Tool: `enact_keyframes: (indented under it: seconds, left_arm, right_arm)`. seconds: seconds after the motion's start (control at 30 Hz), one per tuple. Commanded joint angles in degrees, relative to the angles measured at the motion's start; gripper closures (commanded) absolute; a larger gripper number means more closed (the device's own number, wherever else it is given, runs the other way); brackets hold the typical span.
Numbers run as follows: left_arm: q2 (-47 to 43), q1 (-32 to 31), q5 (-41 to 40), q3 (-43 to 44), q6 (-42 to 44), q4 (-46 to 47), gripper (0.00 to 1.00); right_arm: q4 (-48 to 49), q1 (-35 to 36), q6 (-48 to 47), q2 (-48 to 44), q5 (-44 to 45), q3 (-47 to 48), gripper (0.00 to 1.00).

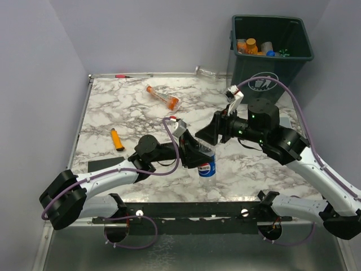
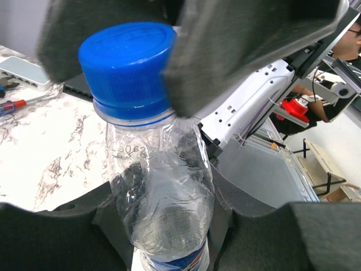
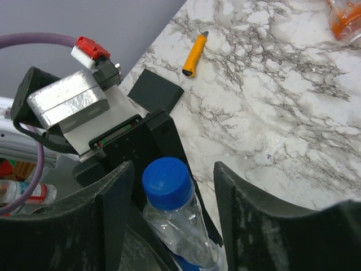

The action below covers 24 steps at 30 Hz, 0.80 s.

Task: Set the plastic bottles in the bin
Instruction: Place the plastic bottle in the trash bin.

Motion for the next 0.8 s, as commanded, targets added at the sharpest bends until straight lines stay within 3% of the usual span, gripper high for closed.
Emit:
enact_keyframes:
  seconds: [0.0, 0.1, 0.27, 0.33, 0.4, 0.5, 0.53, 0.77]
  left_arm:
    - [-1.22, -0.15, -2.76, 1.26, 1.52, -0.93, 0.87]
    - [-1.28, -0.14, -3.10, 1.22, 1.38, -0.96, 0.87]
    - [-1.48, -0.13, -3.13, 1.15, 1.23, -0.96, 0.86]
    - [-1.81, -0.16, -3.35, 1.09, 1.28, -1.01, 0.85]
    - [-2.15, -0.14, -3.89, 0.92, 1.28, -1.02, 0.72]
    - [-3.54, -0.17, -5.98, 0.23, 1.57, -1.49, 0.14]
    - [-4.25, -0.14, -7.01, -0.13, 1.81, -1.61, 0.03]
    - [-14.23, -0.03, -23.02, -3.85, 4.89, -2.40, 0.01]
  right_arm:
    - [-2.34, -0.01, 0.68, -1.42, -2.12, -1.41, 0.45]
    - [-2.48, -0.01, 0.86, -0.40, -3.01, -1.91, 0.53]
    - [-2.43, 0.00, 0.77, 1.37, -2.53, -1.44, 0.53]
    - [-2.46, -0.01, 0.70, 1.62, -1.18, -1.24, 0.60]
    - [-1.77, -0.01, 0.69, 1.09, 0.20, -1.40, 0.72]
    - [1.45, -0.01, 0.76, -1.66, 2.46, -2.66, 0.93]
    - [1.70, -0.01, 0.71, -2.38, 4.04, -2.43, 0.99]
    - [-4.09, -0.01, -5.54, -2.34, 22.59, 12.03, 0.99]
